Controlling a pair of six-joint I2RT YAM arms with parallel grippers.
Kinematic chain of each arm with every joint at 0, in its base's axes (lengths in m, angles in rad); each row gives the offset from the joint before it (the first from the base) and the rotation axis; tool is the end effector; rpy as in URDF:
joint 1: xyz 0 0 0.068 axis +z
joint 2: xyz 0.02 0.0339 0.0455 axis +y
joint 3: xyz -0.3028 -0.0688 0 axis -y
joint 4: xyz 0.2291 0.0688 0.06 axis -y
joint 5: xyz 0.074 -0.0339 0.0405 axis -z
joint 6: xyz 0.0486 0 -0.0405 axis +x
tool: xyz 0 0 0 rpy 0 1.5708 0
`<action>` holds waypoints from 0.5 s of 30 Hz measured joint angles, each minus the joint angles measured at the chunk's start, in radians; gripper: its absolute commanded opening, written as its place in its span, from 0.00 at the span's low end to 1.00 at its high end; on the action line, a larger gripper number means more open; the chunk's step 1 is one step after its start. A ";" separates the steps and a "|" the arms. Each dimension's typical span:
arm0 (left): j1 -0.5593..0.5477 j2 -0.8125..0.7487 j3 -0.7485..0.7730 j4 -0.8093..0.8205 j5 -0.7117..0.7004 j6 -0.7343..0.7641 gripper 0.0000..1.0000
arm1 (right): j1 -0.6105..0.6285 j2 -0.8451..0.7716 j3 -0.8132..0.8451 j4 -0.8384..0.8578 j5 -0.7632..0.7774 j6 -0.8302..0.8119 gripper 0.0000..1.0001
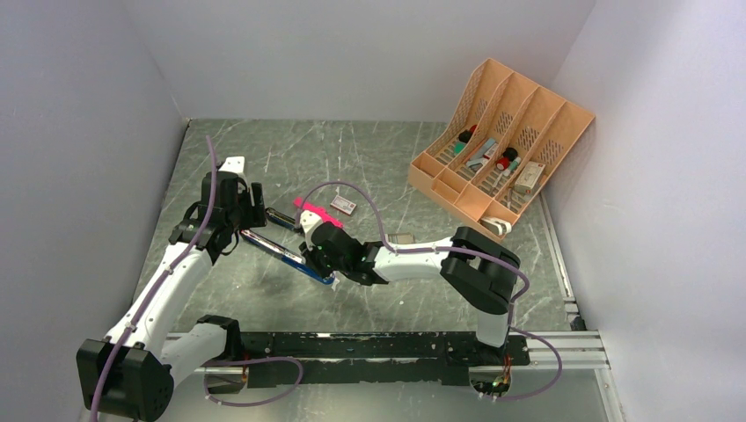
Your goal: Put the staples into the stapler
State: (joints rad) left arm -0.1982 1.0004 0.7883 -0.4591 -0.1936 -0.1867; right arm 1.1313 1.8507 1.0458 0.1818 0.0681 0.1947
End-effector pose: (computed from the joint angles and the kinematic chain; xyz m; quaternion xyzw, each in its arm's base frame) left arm 0.1865 -0.0279 0.3031 -0.0369 0.8965 0.0027 0.4414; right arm 0.1754 0.3653 0.2095 -0.3875 0.8006 0.2568 0.3781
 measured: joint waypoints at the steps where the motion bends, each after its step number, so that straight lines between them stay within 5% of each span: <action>1: 0.000 0.000 0.000 0.000 0.000 0.000 0.74 | 0.000 0.000 0.000 -0.001 0.000 0.000 0.00; 15: 0.000 0.000 0.000 0.000 0.000 0.000 0.74 | 0.000 0.000 0.003 -0.012 0.004 0.004 0.00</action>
State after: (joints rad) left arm -0.1982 1.0004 0.7883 -0.4591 -0.1936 -0.1867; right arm 1.1316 1.8507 1.0492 0.1696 0.0723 0.1989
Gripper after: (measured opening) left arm 0.740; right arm 0.188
